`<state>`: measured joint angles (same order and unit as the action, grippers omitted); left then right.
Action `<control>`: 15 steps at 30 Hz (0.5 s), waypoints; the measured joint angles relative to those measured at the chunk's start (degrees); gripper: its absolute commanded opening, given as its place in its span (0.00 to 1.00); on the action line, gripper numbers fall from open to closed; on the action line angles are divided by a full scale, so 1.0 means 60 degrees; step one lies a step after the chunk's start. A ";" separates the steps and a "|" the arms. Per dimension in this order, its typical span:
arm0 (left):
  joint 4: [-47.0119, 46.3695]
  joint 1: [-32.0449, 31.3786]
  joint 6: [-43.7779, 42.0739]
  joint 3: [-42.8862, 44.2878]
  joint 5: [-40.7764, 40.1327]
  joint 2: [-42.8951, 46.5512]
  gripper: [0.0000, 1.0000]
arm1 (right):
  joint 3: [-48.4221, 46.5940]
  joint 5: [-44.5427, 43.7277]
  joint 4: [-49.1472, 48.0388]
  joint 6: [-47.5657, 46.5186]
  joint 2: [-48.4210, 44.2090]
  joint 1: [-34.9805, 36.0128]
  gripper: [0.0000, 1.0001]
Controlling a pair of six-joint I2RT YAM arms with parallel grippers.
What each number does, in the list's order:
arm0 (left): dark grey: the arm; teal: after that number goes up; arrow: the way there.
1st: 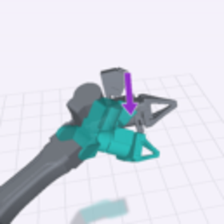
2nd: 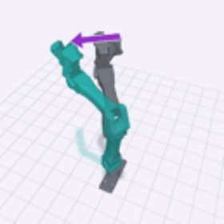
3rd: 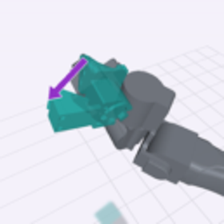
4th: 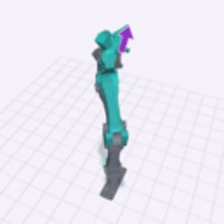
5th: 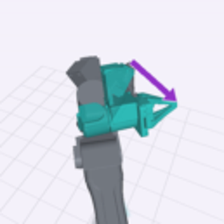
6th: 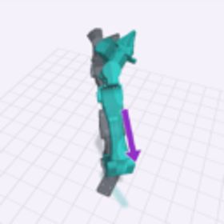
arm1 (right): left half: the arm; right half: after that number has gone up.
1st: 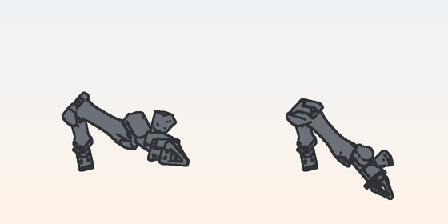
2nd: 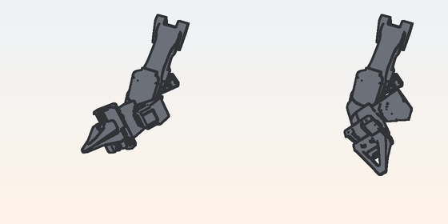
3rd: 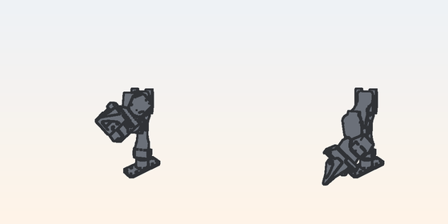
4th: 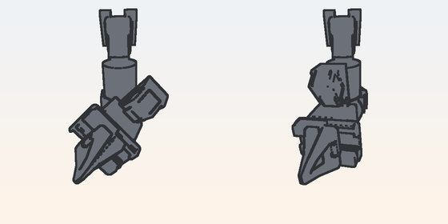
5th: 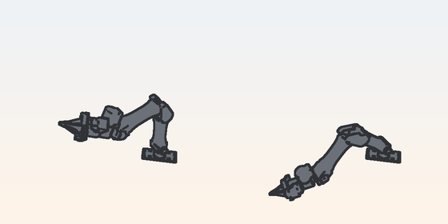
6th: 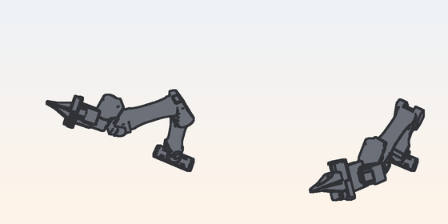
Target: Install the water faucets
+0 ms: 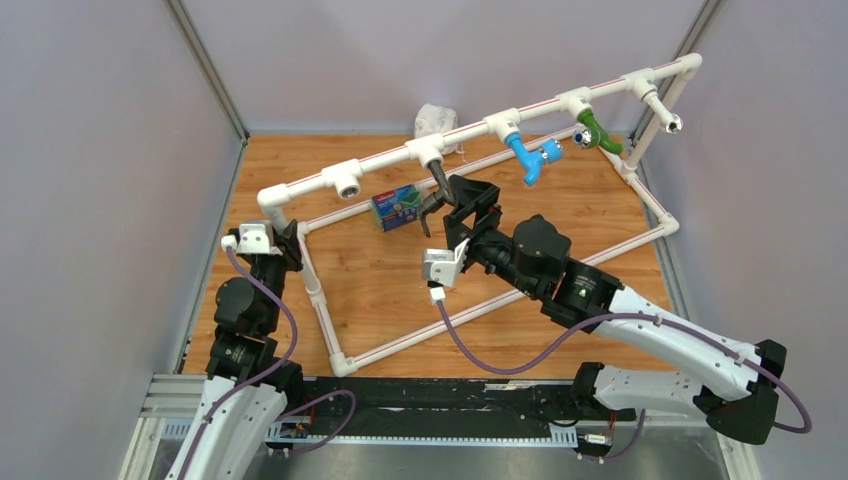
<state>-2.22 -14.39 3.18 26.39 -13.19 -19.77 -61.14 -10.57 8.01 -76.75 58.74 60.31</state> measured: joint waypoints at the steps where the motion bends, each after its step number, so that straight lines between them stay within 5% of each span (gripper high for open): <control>1: 0.0000 0.0000 0.0000 0.0000 0.0000 0.0000 0.00 | -0.0033 -0.0109 -0.0029 -0.0193 0.0135 0.0033 0.86; 9: 0.0000 0.0004 0.0000 0.0000 -0.0015 0.0000 0.00 | -0.0073 -0.1126 -0.0590 -0.1228 0.1268 0.0073 0.64; 15: -0.0033 0.0022 0.0004 0.0000 -0.0131 -0.0022 0.00 | -0.0058 -0.1778 -0.1763 -0.1155 0.1698 0.0106 0.24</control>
<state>-2.42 -14.26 3.20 26.39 -13.98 -19.90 -61.49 -21.23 -2.57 -83.68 68.93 60.95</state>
